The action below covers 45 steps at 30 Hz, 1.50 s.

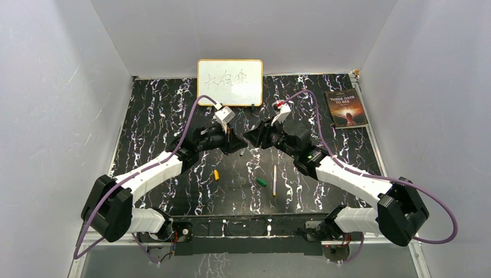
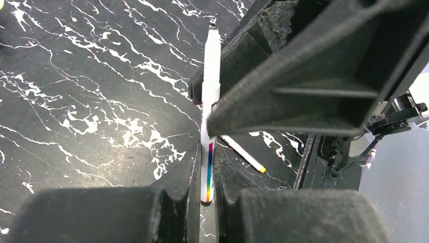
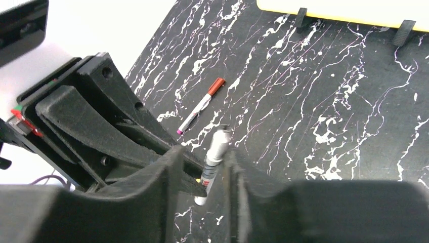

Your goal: Insert the pens into the pen caps

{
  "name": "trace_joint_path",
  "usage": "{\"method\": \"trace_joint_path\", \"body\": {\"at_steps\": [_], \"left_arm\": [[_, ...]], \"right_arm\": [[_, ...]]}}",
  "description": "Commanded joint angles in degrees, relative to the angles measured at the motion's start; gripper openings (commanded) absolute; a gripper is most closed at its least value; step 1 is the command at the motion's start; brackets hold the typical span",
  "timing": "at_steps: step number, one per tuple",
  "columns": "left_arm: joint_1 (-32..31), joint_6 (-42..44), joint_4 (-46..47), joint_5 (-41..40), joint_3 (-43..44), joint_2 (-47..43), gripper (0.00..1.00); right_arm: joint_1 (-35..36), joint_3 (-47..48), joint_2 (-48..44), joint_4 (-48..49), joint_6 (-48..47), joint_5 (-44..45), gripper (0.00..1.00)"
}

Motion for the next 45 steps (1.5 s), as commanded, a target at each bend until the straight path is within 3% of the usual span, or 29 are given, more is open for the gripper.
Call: {"method": "trace_joint_path", "body": {"at_steps": [1, 5, 16, 20, 25, 27, 29, 36, 37, 39, 40, 41, 45], "left_arm": [[-0.62, 0.24, 1.89, 2.58, 1.96, -1.29, 0.00], [-0.85, -0.31, 3.23, 2.54, 2.00, -1.47, 0.00], [-1.02, -2.08, 4.56, 1.48, 2.23, -2.99, 0.01], [-1.03, -3.18, 7.06, 1.72, 1.46, -3.21, 0.21], [-1.08, -4.48, 10.59, 0.92, 0.66, -3.10, 0.26], [-1.05, -5.24, 12.28, 0.58, 0.10, -3.26, 0.22], [-1.03, -5.69, 13.11, 0.51, -0.04, -3.25, 0.00], [-1.05, -5.48, 11.57, 0.51, 0.41, -3.64, 0.00], [-1.05, -4.98, 10.62, -0.55, 0.61, -3.77, 0.00], [-1.04, -3.44, 8.28, -4.39, 0.91, -4.04, 0.00], [-1.03, -1.98, 6.06, -6.61, 1.74, -4.18, 0.00], [-0.96, 0.44, 3.02, -8.96, 2.73, -4.06, 0.00], [3.09, 4.05, -8.49, -11.72, 8.24, -0.53, 0.00]], "right_arm": [[-0.25, 1.87, -0.45, 4.24, 0.01, -0.18, 0.24], [-0.33, 1.89, -0.88, 3.31, 0.03, 0.46, 0.00], [-0.33, -1.30, -4.72, 6.70, 3.76, 1.64, 0.00], [-0.41, -1.20, -5.37, 7.12, 4.28, 1.53, 0.00], [-0.40, -1.60, -5.92, 8.80, 6.37, -0.27, 0.00], [-0.38, -1.86, -6.03, 9.18, 6.73, -0.71, 0.00], [-0.43, -2.27, -6.20, 9.20, 6.86, -0.53, 0.00], [-0.45, -2.38, -6.28, 7.94, 5.43, 0.20, 0.00], [-0.40, -2.15, -6.39, 7.27, 4.89, 0.54, 0.00], [-0.37, -2.10, -7.44, 3.96, 3.35, 3.02, 0.33], [-0.39, -2.34, -8.57, 2.14, 2.24, 4.41, 0.43], [-0.37, -2.88, -9.79, 0.14, 0.93, 5.94, 0.46], [-0.43, -3.41, -12.33, -10.46, -4.17, 9.07, 0.33]]}}
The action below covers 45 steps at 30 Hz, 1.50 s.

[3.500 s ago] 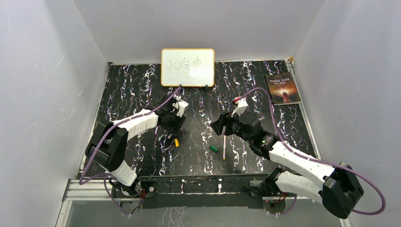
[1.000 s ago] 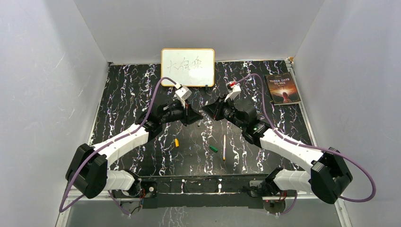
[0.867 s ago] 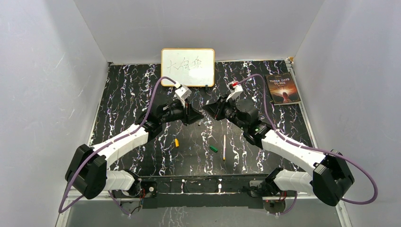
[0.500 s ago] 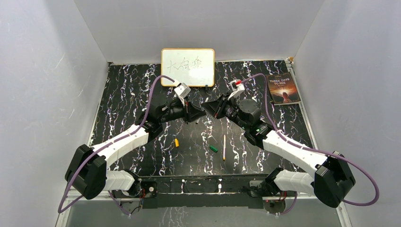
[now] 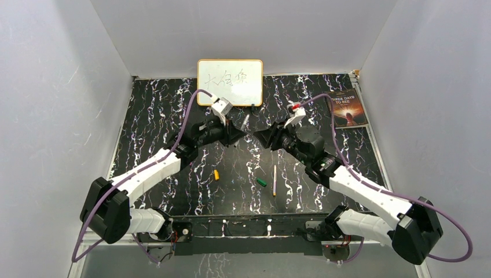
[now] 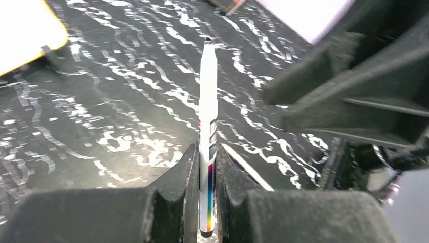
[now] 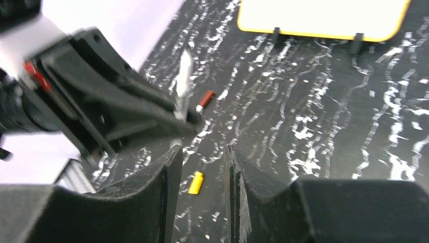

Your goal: Insert the pens into the pen caps

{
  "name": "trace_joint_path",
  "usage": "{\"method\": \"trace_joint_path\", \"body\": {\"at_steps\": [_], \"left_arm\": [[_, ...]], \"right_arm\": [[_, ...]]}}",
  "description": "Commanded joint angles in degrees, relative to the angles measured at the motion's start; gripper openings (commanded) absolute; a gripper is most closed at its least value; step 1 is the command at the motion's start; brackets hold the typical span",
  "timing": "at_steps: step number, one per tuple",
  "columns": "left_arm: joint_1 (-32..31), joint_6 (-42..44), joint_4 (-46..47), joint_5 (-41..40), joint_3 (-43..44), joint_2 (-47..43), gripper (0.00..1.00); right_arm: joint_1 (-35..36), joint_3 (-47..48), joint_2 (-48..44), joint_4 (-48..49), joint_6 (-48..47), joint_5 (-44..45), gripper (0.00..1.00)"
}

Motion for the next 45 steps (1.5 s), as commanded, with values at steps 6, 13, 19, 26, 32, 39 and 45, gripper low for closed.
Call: {"method": "trace_joint_path", "body": {"at_steps": [6, 13, 19, 26, 32, 39, 45], "left_arm": [[8.34, 7.06, -16.67, -2.69, 10.53, 2.75, 0.00], [8.55, 8.50, -18.16, -1.94, 10.94, 2.07, 0.00], [8.53, 8.32, -17.58, -0.88, 9.41, 1.77, 0.00], [8.53, 8.50, -17.23, -0.23, 9.75, 2.88, 0.00], [8.53, 8.95, -17.64, -0.13, 9.55, 2.47, 0.00], [8.53, 9.20, -17.66, 0.31, 9.48, 2.85, 0.00], [8.53, 9.21, -17.58, 0.53, 9.53, 3.14, 0.00]], "right_arm": [[0.00, 1.61, 1.39, -26.11, -11.32, -1.72, 0.27], [1.06, 5.04, 7.38, -36.46, -9.53, -2.63, 0.25], [3.86, 2.36, 11.41, -36.73, -9.89, -3.80, 0.40], [5.88, 2.50, 13.45, -34.19, -10.05, -4.04, 0.43], [7.52, 3.69, 18.40, -32.25, -10.38, -2.87, 0.42], [8.79, 4.84, 20.92, -31.86, -10.51, -1.09, 0.37], [9.24, 5.71, 22.21, -34.37, -10.25, 3.96, 0.29]]}}
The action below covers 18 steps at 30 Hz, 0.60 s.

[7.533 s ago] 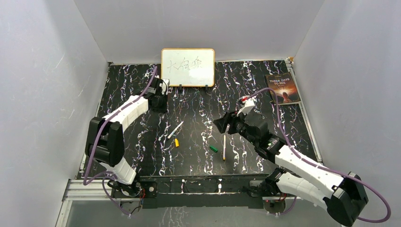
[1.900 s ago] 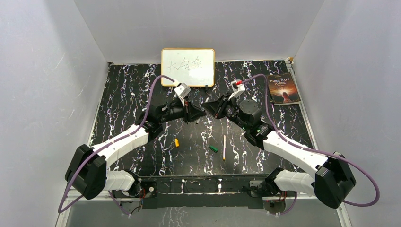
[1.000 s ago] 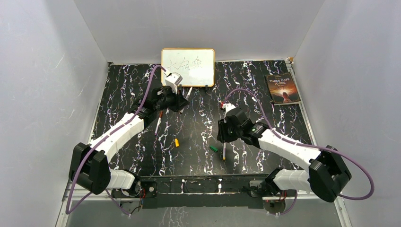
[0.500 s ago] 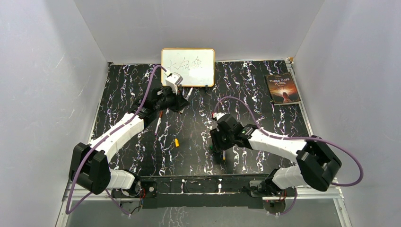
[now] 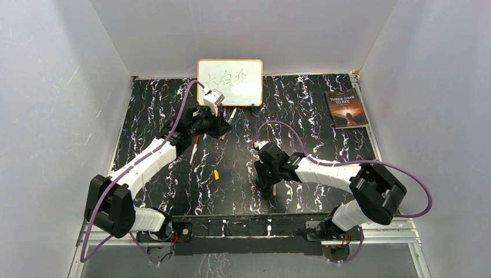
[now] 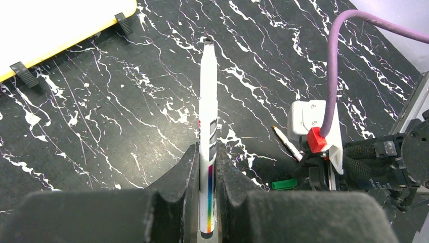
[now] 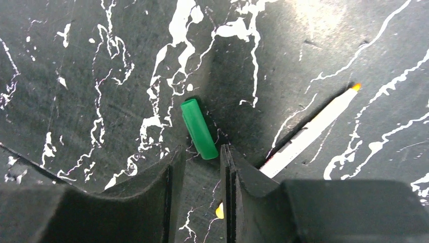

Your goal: Insert the pens into the pen caps

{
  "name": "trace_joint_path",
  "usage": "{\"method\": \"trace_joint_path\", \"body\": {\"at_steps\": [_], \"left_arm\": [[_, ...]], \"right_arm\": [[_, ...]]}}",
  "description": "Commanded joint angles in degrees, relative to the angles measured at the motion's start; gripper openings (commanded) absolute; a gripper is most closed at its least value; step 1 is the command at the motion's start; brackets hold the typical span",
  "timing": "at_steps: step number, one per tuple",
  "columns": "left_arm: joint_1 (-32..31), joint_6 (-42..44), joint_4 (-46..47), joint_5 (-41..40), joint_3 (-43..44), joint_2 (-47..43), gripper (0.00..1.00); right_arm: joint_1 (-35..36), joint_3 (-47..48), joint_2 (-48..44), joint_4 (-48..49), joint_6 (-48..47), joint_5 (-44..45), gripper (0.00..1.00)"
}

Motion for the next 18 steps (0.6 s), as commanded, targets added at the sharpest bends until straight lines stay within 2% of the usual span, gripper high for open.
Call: {"method": "trace_joint_path", "body": {"at_steps": [1, 8, 13, 18], "left_arm": [[-0.08, 0.63, 0.21, 1.47, 0.34, -0.02, 0.00], [-0.08, 0.62, -0.04, 1.96, 0.81, 0.55, 0.00], [-0.08, 0.72, -0.21, 2.09, 0.82, 0.64, 0.00], [-0.08, 0.55, -0.22, 2.31, 0.79, 0.57, 0.00]], "right_arm": [[0.41, 2.93, 0.80, 0.39, -0.18, 5.90, 0.29], [0.36, 4.16, 2.83, -0.21, 1.02, 11.23, 0.32], [0.39, 4.64, 0.15, 0.44, 1.89, 11.96, 0.36], [0.39, 4.61, 0.29, 0.14, 2.41, 14.07, 0.35]]}}
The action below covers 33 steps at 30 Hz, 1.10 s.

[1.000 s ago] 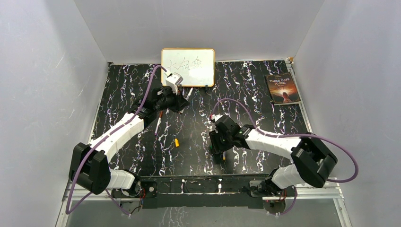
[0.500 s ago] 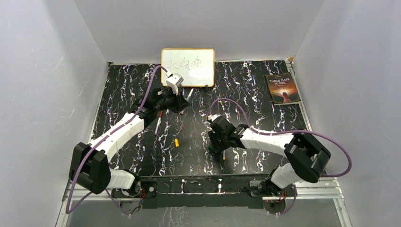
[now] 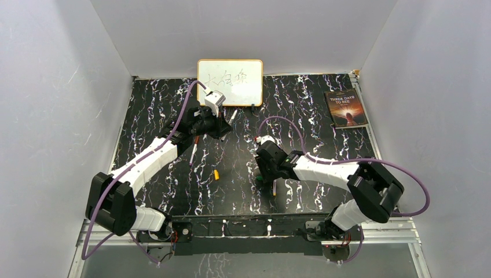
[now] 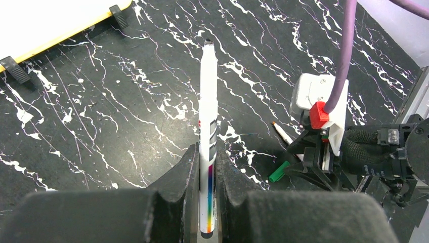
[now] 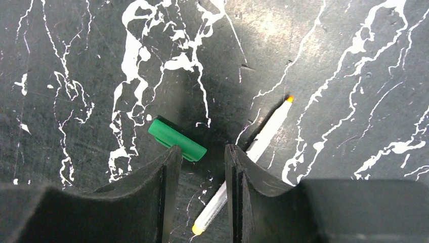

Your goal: Insert the pens into the pen caps

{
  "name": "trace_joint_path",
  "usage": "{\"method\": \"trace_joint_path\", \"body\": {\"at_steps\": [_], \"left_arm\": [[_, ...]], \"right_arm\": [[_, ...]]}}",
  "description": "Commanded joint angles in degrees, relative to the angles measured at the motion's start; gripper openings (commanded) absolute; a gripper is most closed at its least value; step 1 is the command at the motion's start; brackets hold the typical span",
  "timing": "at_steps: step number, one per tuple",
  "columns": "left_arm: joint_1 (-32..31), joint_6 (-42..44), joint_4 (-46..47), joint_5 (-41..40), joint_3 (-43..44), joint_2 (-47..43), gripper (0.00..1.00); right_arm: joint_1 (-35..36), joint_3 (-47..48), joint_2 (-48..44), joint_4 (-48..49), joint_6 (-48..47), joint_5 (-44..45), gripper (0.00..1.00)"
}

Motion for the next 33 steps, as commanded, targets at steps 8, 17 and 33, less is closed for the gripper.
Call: {"method": "trace_joint_path", "body": {"at_steps": [8, 17, 33], "left_arm": [[-0.08, 0.79, -0.39, 0.72, 0.57, -1.20, 0.00], [-0.09, 0.52, -0.10, 1.01, 0.72, -1.42, 0.00], [-0.08, 0.97, -0.71, 0.62, 0.55, -1.76, 0.00]], "right_arm": [[0.55, 2.68, -6.32, 0.89, 3.02, 2.32, 0.05], [0.55, -0.11, -7.70, 2.70, 5.17, -2.40, 0.00], [0.60, -7.34, -6.46, 8.50, 6.33, -3.54, 0.00]]}}
